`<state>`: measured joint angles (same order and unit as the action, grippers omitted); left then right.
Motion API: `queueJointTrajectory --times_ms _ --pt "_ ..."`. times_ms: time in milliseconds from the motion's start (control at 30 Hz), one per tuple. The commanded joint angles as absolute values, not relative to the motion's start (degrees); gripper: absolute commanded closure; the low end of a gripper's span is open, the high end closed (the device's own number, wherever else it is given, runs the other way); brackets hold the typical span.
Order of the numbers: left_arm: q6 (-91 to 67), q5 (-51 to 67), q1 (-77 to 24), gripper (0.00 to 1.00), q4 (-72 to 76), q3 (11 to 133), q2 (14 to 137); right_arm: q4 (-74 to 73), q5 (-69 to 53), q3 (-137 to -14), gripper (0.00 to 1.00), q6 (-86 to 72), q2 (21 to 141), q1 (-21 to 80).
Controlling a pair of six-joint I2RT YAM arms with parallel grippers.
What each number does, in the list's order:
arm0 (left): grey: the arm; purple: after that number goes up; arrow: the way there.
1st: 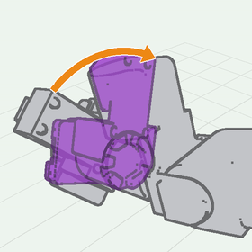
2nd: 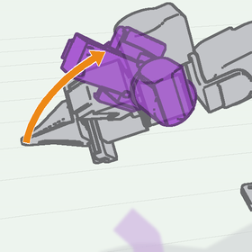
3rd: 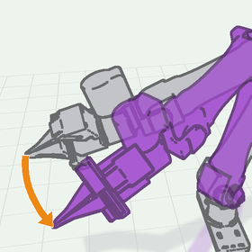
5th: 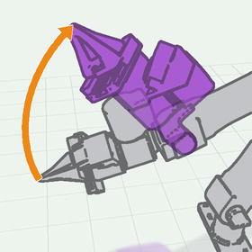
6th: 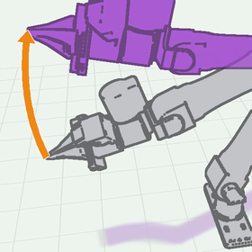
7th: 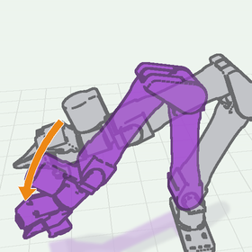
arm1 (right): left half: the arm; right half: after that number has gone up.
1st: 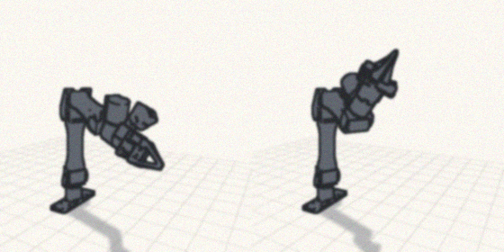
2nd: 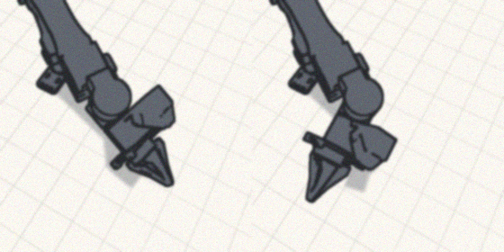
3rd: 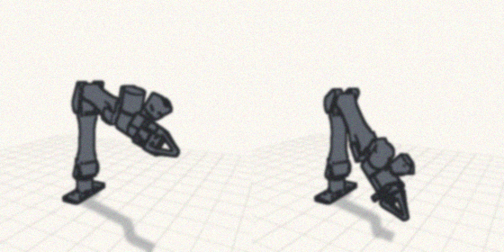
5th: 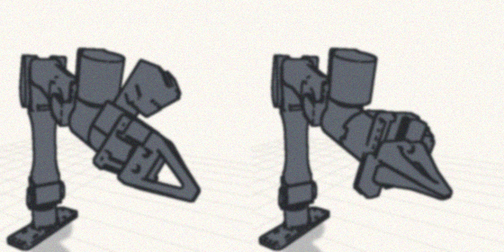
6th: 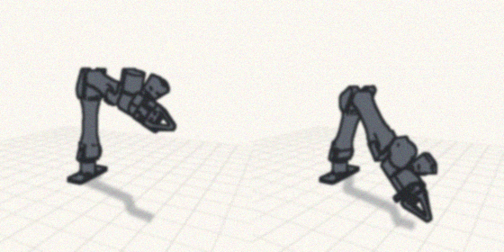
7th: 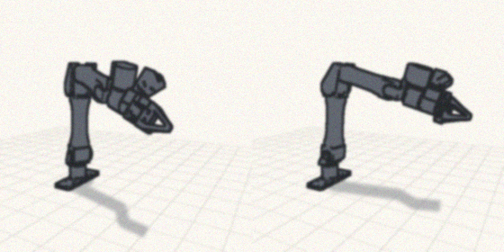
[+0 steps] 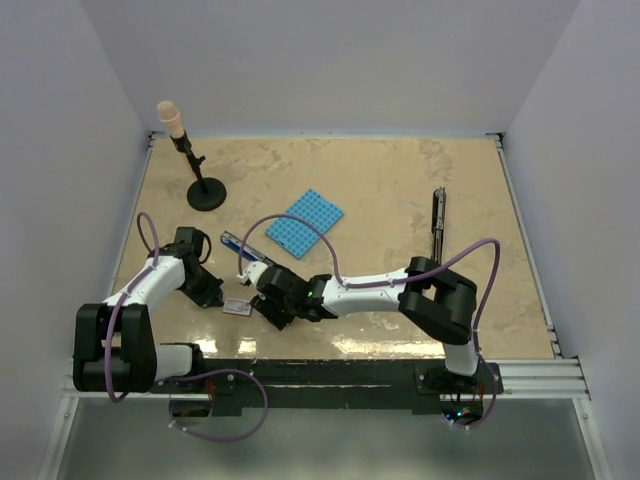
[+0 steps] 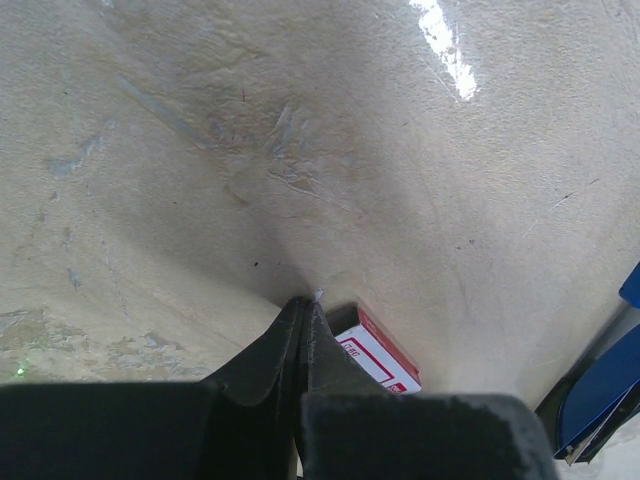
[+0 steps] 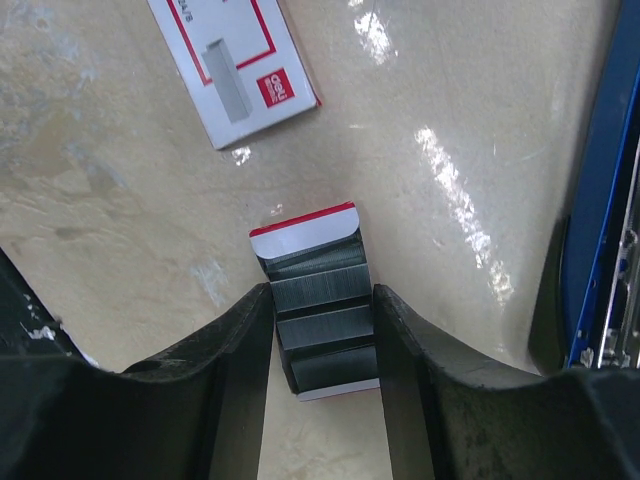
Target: Unload the staples from the stapler
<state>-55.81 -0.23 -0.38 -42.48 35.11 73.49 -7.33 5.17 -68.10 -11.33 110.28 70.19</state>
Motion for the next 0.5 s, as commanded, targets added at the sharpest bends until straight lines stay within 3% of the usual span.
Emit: queueJointTrajectory --times_ms 0,200,467 --pt "-54.93 1.41 0.0 1.0 -40.78 33.93 74.18 -5.71 5.27 -70.49 0.56 -10.81 112.85 70.58" --pt "-54.93 2.63 0.0 1.0 -39.82 33.13 74.27 -6.15 5.53 -72.94 0.55 -9.85 114.78 70.58" --pt "-54.58 2.9 0.0 1.0 -39.29 32.96 74.27 -7.03 8.44 -71.2 0.43 -8.97 112.77 70.58"
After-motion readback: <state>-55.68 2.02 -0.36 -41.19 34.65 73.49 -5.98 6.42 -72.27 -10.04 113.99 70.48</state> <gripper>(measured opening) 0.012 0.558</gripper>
